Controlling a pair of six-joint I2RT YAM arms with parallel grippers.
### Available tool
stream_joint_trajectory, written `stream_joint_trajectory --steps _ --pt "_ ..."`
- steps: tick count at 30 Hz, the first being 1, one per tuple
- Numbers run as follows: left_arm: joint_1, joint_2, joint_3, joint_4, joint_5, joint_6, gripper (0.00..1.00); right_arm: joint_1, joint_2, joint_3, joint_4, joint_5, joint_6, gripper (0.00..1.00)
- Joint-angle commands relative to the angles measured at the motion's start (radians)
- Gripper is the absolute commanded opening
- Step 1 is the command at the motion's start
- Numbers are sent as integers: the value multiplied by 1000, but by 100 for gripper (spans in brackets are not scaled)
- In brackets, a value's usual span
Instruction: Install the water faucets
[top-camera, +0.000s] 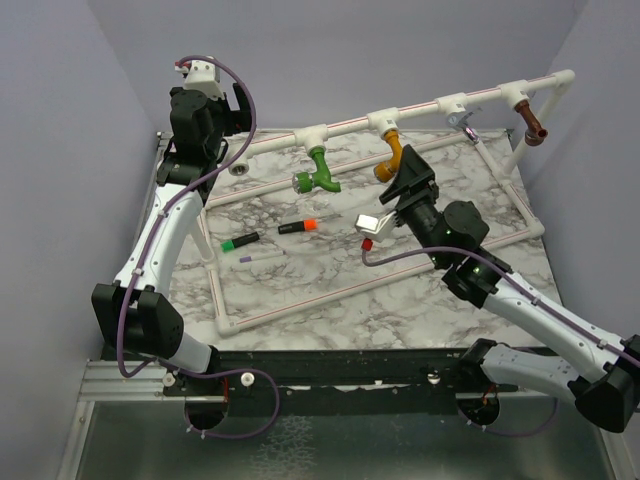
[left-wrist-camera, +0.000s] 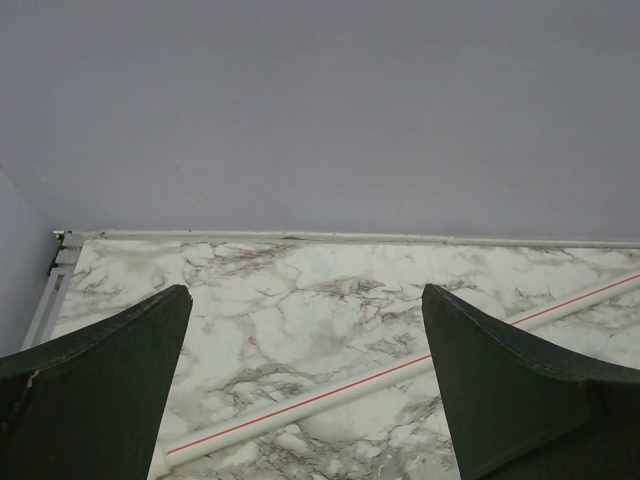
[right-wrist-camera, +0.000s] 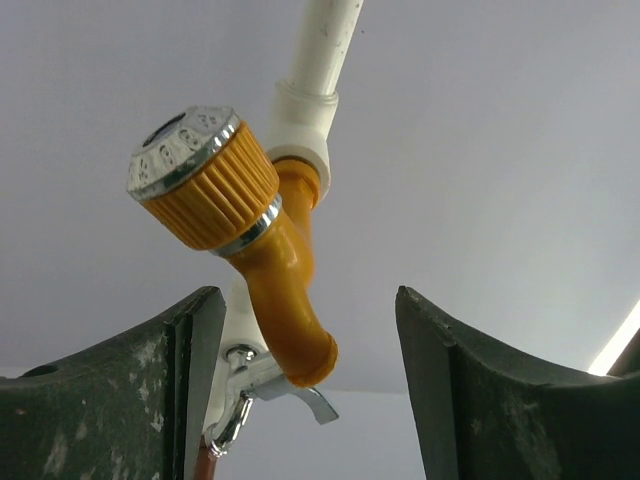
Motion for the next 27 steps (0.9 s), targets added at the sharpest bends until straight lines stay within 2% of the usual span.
stream_joint_trajectory --steps 1,10,14,21,23,25,27 --pt "-25 94 -79 -168 31 -8 99 16 32 39 54 34 -39 71" --pt "-25 96 -77 -167 36 -10 99 23 61 24 82 30 -27 61" --pt "-25 100 -77 -169 38 -11 99 26 66 20 88 27 -21 52" --pt "-25 98 -77 -168 37 -12 99 31 63 17 100 22 2 27" --pt "-25 98 -77 -168 37 -12 99 31 61 15 103 20 15 17" --pt "-25 98 -77 -169 37 -12 99 32 58 12 104 15 43 3" --pt "-25 97 -77 -169 37 -12 99 33 56 16 101 10 89 0"
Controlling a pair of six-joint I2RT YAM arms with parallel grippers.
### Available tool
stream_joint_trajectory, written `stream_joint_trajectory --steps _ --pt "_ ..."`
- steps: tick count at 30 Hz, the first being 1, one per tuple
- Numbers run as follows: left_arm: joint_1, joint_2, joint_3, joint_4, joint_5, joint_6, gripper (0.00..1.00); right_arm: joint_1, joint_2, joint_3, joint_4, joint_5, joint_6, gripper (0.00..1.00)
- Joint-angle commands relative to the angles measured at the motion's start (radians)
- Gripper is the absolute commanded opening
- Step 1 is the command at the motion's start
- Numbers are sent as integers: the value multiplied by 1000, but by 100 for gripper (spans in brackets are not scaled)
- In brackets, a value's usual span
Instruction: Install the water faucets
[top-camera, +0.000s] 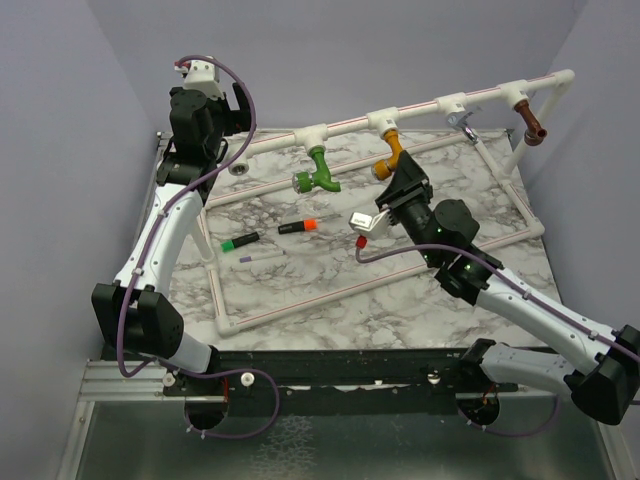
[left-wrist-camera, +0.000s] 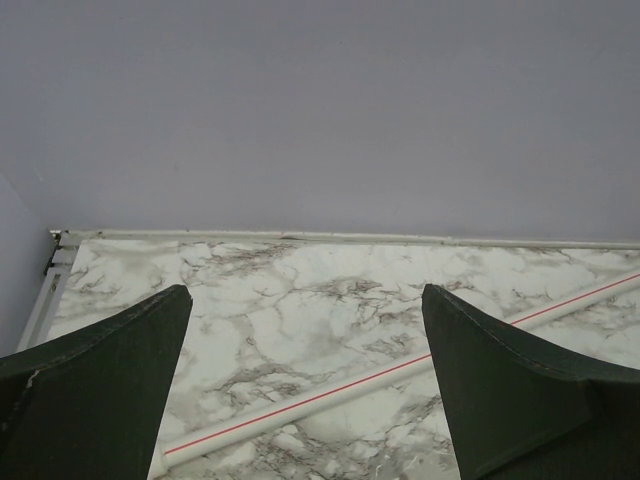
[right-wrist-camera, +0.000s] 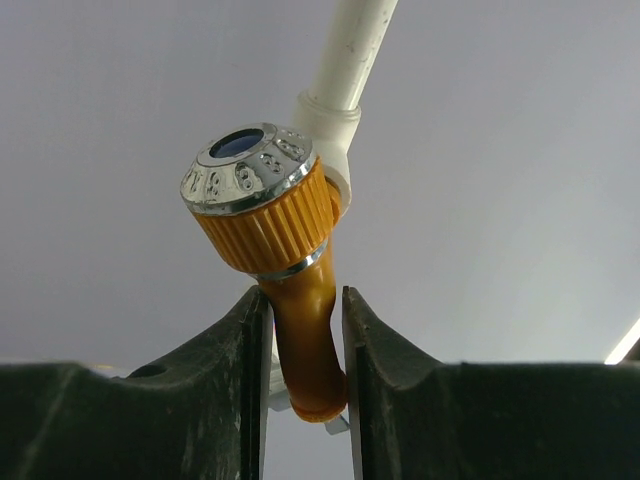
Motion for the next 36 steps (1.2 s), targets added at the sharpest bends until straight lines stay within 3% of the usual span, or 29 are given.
stream_joint_trajectory --steps 1,10,16,23,36 --pt "-26 95 -78 -169 34 -5 99 13 -12 16 52 -21 129 0" --pt "-25 95 -78 -169 31 -4 99 13 -21 71 31 -58 615 0" --pt "-24 96 -78 -170 30 -4 99 13 -15 88 82 -81 1105 0" --pt "-25 96 -78 -169 31 -4 99 13 -11 57 231 -86 1565 1" --pt "-24 91 -78 -170 34 -5 99 13 -40 -5 383 92 2313 1"
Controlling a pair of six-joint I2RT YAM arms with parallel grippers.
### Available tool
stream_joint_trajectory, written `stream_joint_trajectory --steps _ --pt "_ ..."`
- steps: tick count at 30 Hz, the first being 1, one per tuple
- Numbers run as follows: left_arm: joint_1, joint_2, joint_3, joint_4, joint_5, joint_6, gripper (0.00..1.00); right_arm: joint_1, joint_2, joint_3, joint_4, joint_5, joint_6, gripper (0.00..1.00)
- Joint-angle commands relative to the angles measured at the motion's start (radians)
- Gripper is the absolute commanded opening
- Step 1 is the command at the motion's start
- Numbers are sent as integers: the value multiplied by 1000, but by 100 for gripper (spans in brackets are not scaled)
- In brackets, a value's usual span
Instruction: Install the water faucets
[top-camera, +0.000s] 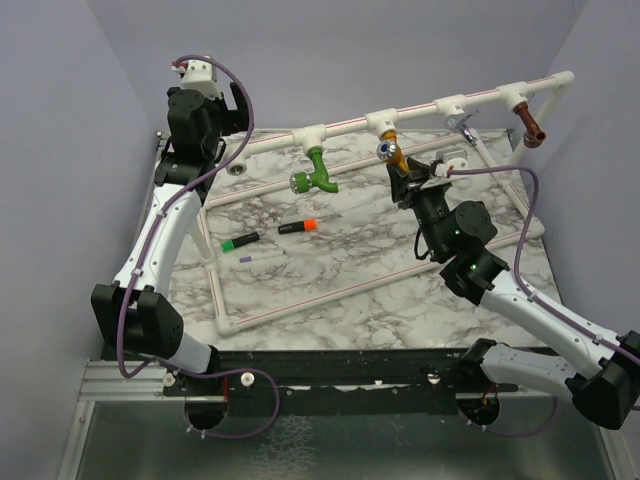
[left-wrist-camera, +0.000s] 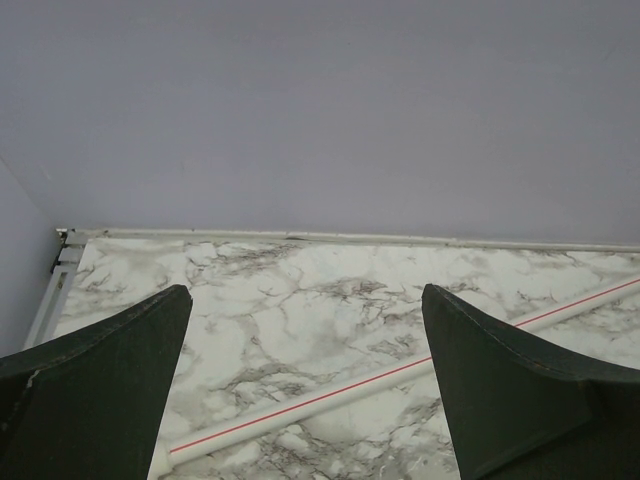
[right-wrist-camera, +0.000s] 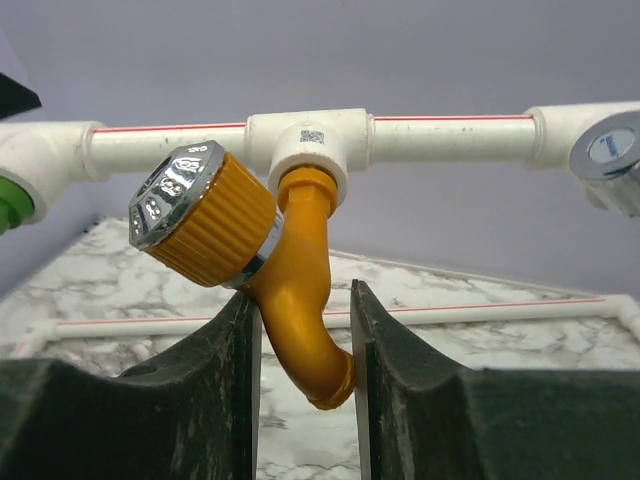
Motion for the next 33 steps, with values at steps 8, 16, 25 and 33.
stream_joint_trajectory --steps 8,16,25,33 --pt "-34 90 -78 -169 36 -7 99 36 -29 -56 272 20 703 1" --pt "-34 92 -78 -169 36 -7 99 36 -34 -17 184 -1 528 11" --pt "-34 95 -78 -170 36 -7 99 36 -43 87 -17 -42 246 60" --pt "-34 96 -78 -170 36 -5 99 36 -45 186 -190 -64 -18 75"
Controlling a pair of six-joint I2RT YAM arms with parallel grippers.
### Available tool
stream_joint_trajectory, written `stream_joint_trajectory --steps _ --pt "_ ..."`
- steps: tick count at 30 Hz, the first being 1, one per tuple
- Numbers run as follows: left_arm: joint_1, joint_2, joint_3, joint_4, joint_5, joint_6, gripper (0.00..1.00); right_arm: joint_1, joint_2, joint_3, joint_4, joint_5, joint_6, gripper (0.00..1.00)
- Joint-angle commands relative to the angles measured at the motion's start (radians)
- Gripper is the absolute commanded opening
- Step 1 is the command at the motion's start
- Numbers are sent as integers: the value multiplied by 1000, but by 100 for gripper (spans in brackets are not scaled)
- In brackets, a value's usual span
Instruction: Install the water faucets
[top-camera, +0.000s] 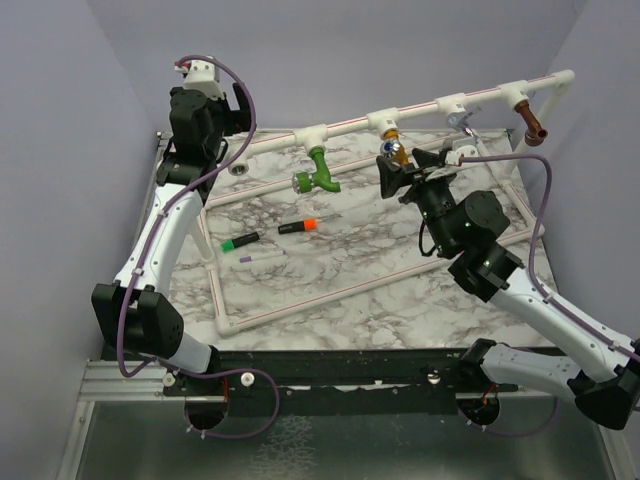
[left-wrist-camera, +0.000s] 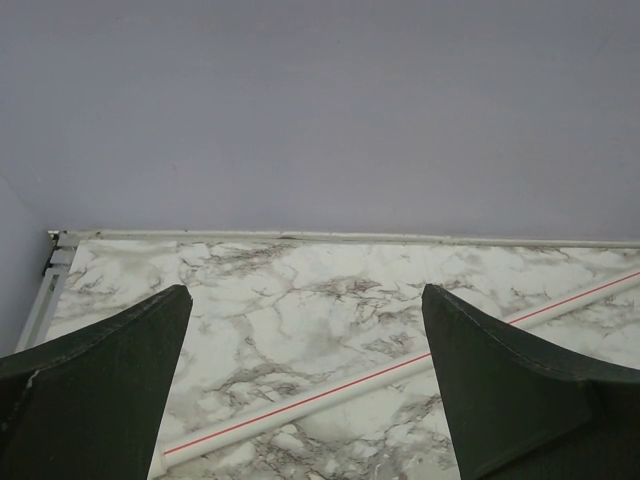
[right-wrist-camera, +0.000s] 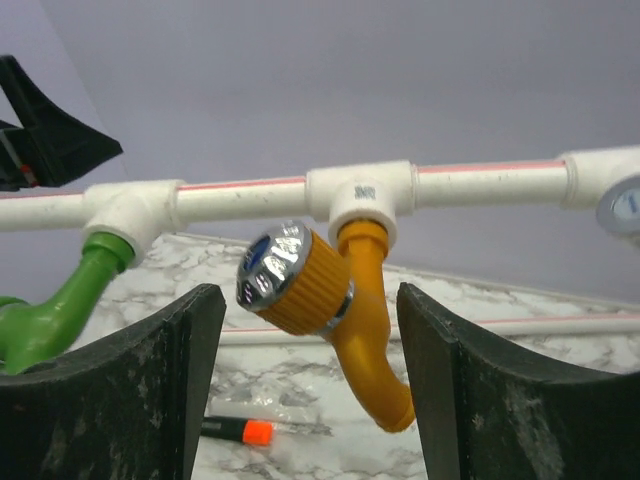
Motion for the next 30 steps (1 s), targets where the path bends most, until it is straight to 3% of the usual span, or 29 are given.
stream_joint_trajectory --steps 1,7,13,24,30 --pt "-28 95 -78 -169 33 -7 99 16 -25 95 -66 -79 -214 75" --pt "-28 99 -77 -169 34 -6 99 16 -7 173 -219 -149 -428 76" --pt "-28 100 -78 -169 31 -3 99 16 -32 151 -287 -256 -601 77" --pt "-28 103 -78 -169 32 -5 99 16 -8 52 -123 -139 -729 76" --pt "-29 102 -78 -169 31 -5 99 16 48 48 -13 -40 -735 71"
